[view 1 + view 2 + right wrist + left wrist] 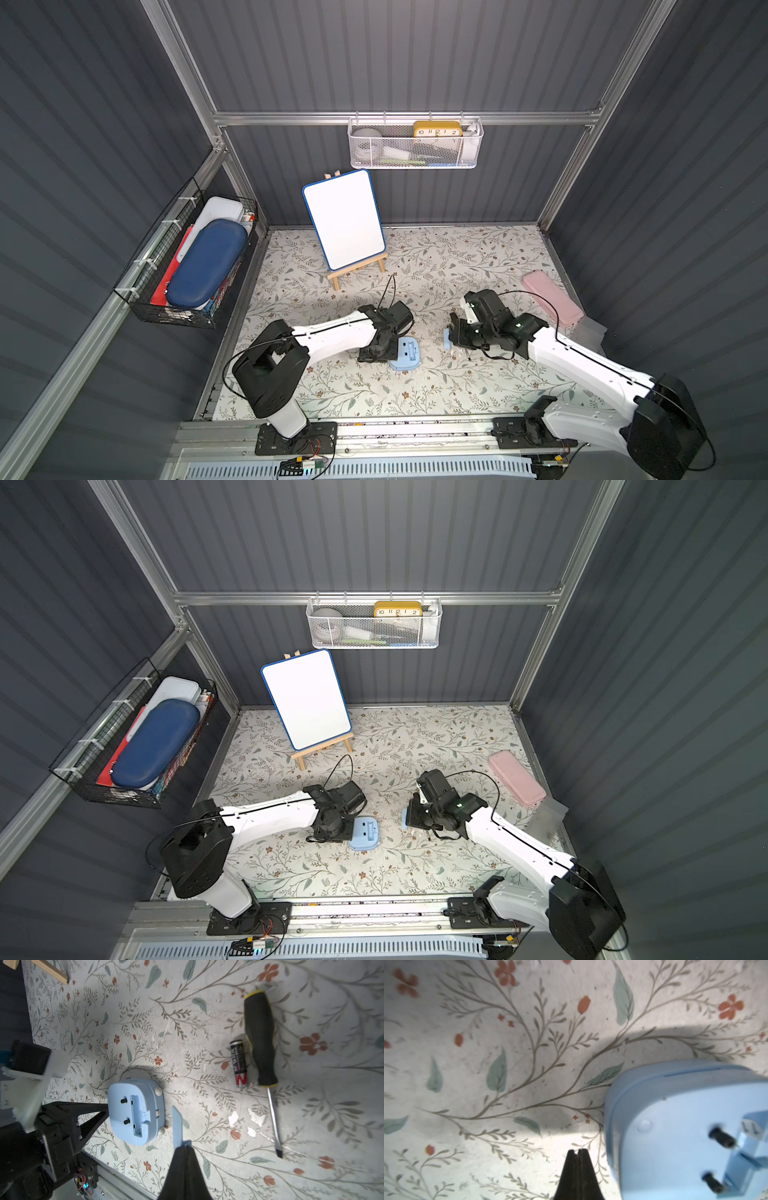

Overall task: Remove the battery from the alarm
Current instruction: Adjust the alarm at the center of the board.

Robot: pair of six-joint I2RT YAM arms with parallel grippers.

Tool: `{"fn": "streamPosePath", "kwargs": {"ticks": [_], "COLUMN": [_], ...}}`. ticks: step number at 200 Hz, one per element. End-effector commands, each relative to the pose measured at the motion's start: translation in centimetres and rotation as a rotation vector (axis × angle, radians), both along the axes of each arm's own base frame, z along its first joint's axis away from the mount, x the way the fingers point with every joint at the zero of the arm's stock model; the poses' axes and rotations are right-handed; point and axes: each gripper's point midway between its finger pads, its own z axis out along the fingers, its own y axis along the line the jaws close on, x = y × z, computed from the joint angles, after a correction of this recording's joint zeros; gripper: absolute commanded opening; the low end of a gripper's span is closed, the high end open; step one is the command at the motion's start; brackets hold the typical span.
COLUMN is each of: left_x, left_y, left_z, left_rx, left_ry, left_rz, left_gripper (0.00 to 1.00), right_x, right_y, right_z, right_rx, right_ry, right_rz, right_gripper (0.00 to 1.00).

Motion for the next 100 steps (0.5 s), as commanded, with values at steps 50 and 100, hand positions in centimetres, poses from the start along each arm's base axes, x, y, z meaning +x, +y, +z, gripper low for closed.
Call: {"fn": "streamPosePath", "kwargs": {"ticks": [50, 100], "left_x": [3.7, 3.8], "left_y": [-0.5, -1.1], "left_z": [3.8, 3.2], "left_rx": [-0.164, -0.202], "left_ry": [-0.211, -0.231], "left_rz": [0.0, -0.032], "left_gripper": [0.0, 0.0], "right_x": [-0.2, 0.3], "right_y": [4.5, 5.9], "right_z": [-0.5, -1.5], "right_rx": [0.154, 0.115], "right_ry": [0.098, 0.08], "right_rz": [0.098, 0.111], "right_gripper": [0.0, 0.0]}}
